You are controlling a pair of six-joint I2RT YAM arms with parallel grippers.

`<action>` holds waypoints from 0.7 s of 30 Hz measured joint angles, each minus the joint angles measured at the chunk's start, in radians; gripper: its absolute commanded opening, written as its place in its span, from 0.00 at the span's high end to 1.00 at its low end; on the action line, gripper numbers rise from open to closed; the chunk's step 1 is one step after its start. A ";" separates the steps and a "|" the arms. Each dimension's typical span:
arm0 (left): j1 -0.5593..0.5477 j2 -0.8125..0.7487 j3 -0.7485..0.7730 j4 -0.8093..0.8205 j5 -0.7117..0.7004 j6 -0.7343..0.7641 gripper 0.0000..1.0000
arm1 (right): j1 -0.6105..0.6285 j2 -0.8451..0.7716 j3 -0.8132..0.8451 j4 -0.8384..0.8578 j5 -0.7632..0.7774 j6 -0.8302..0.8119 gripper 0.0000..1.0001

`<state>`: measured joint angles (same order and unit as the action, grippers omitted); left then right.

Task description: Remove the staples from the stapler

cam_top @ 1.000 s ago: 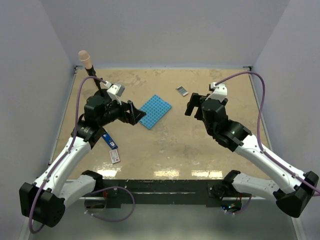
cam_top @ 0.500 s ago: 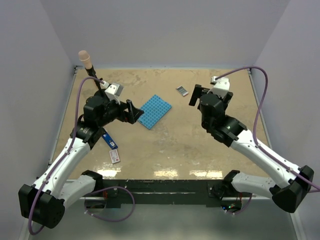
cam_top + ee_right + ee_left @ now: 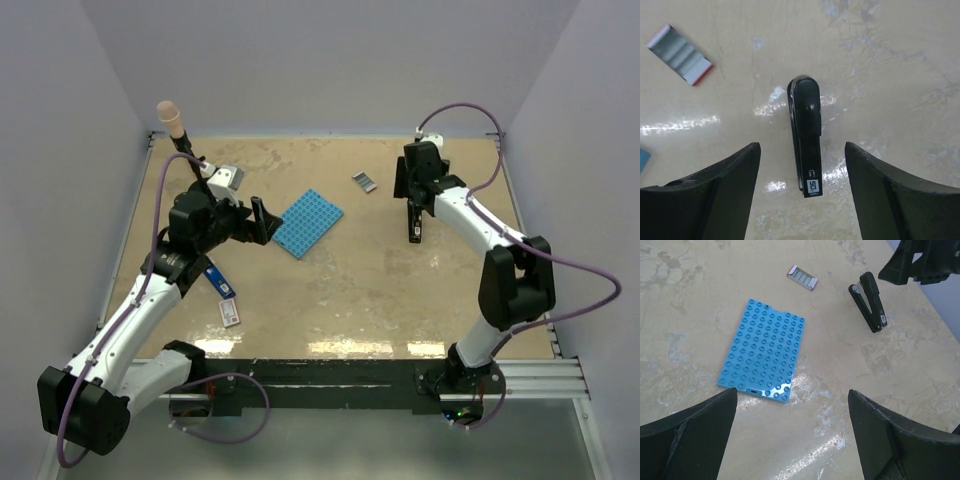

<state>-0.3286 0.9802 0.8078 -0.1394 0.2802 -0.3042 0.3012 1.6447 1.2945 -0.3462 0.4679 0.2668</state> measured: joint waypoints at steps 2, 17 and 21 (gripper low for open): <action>0.000 0.000 0.000 -0.003 -0.002 0.000 0.04 | -0.031 0.063 0.008 -0.015 -0.050 -0.006 0.33; 0.000 0.003 0.000 -0.004 -0.002 0.000 0.06 | -0.126 0.220 0.084 -0.044 -0.174 -0.050 0.44; 0.000 0.002 0.000 -0.003 -0.002 0.000 0.07 | -0.132 0.264 0.100 -0.042 -0.196 -0.056 0.51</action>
<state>-0.3286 0.9821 0.8082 -0.1425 0.2787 -0.3038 0.1688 1.9087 1.3945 -0.3885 0.2722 0.2108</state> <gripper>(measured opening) 0.941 0.538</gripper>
